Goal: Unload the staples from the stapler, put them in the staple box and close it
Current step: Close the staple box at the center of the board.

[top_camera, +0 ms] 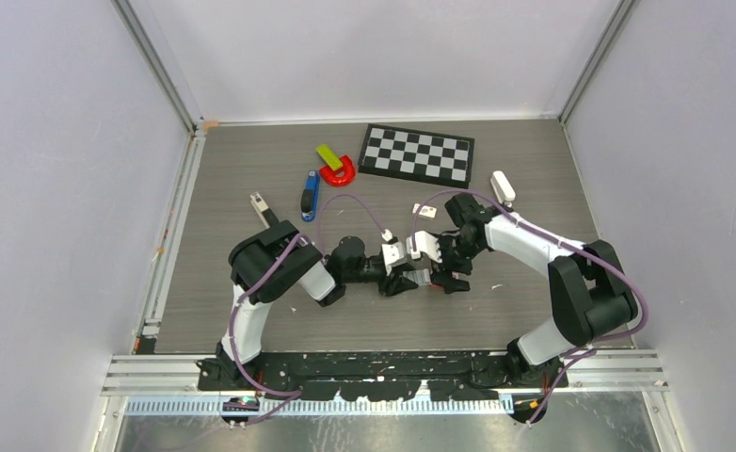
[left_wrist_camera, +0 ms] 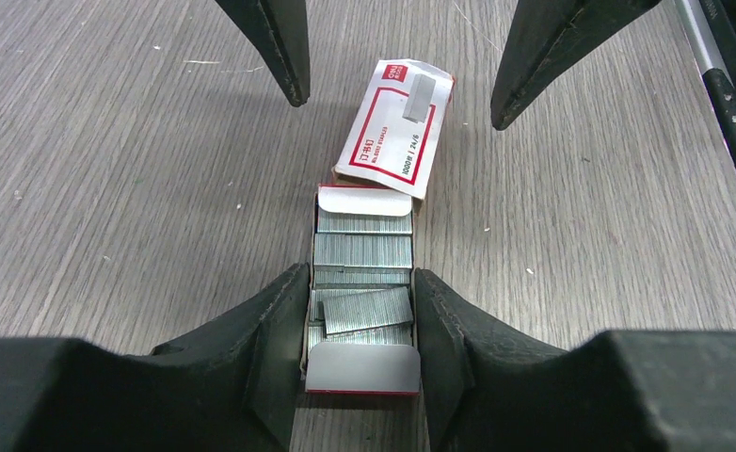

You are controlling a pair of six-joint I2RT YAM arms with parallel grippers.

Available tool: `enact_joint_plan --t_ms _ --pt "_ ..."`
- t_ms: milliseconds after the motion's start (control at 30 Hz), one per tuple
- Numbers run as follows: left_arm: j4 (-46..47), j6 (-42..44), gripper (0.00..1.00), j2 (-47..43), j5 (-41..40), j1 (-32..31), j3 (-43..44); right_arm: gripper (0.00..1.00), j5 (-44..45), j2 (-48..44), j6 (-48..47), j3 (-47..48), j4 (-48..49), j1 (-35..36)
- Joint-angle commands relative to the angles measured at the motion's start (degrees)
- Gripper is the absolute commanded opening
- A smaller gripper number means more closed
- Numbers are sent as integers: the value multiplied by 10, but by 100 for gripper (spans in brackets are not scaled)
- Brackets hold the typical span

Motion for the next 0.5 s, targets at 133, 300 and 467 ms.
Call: enact_joint_plan --t_ms 133,300,467 --pt "-33 3 46 9 -2 -5 -8 73 37 27 23 4 24 16" --pt "-28 2 46 7 -1 -4 -11 72 60 37 23 -6 43 27" --pt "-20 3 46 4 0 -4 -19 62 78 44 31 -7 58 35"
